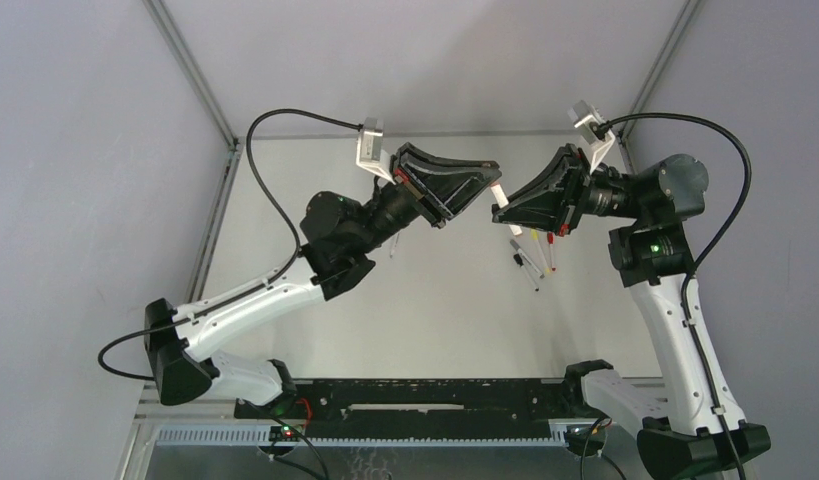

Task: Insert the pens into the pen caps
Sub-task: Press the pen cap onto the pen, then place the pen at the center of the board.

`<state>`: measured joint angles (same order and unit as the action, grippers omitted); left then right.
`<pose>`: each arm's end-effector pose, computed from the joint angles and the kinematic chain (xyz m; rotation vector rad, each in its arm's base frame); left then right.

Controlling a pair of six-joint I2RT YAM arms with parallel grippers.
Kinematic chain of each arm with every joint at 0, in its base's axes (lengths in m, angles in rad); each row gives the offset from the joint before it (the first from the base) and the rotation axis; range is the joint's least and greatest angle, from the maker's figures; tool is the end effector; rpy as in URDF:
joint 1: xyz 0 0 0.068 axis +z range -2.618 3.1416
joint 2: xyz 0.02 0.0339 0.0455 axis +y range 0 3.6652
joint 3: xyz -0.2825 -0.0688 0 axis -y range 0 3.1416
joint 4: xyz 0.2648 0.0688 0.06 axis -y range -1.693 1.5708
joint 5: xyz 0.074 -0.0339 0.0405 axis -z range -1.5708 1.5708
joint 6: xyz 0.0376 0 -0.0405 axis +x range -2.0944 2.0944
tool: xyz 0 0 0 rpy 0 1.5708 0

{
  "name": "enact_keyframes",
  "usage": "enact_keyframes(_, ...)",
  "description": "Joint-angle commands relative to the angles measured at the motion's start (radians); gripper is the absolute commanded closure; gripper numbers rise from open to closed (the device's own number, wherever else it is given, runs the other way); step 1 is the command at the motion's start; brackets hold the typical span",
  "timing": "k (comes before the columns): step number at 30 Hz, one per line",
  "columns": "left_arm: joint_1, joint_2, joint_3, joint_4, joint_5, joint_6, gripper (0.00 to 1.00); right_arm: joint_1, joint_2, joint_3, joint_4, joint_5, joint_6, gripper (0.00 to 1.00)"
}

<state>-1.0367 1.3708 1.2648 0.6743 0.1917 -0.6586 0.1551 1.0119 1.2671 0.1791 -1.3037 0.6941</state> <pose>0.1603 -0.2851 0.4817 0.4091 1.0778 -1.6259 0.1796 0.0648 0.5132 -0.9262 1.3406 1.4017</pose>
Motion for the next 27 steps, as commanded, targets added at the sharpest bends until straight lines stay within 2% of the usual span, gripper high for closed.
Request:
enact_keyframes(1,-0.094,0.102,-0.177,-0.437,0.439,-0.096,1.00,-0.006,0.036,0.076,0.199,0.394,0.016,1.00)
enact_keyframes(4,-0.051,0.037,-0.193,-0.419,0.337,-0.142,0.99,0.007,0.027,0.055,0.123,0.352,-0.073,1.00)
enact_keyframes(6,-0.013,-0.018,-0.208,-0.388,0.257,-0.183,0.91,0.023,0.006,0.021,0.051,0.318,-0.155,1.00)
enact_keyframes(8,0.022,-0.075,-0.227,-0.349,0.168,-0.215,0.79,0.027,-0.023,-0.029,-0.011,0.269,-0.227,1.00)
enact_keyframes(10,0.054,-0.128,-0.245,-0.311,0.072,-0.241,0.63,0.026,-0.049,-0.083,-0.086,0.230,-0.294,1.00)
enact_keyframes(15,0.083,-0.219,-0.282,-0.284,-0.027,-0.204,0.29,0.029,-0.122,-0.180,-0.256,0.162,-0.414,1.00)
enact_keyframes(18,0.092,-0.268,-0.339,-0.312,-0.045,-0.137,0.25,0.012,-0.161,-0.230,-0.363,0.169,-0.504,1.00)
enact_keyframes(21,0.095,-0.323,-0.425,-0.369,-0.097,-0.050,0.25,-0.034,-0.169,-0.295,-0.474,0.248,-0.593,1.00)
enact_keyframes(24,0.099,-0.394,-0.515,-0.435,-0.233,0.004,0.24,-0.063,-0.141,-0.374,-0.594,0.397,-0.736,1.00)
enact_keyframes(27,0.106,-0.473,-0.599,-0.480,-0.379,0.022,0.16,-0.079,-0.085,-0.446,-0.664,0.540,-0.873,1.00)
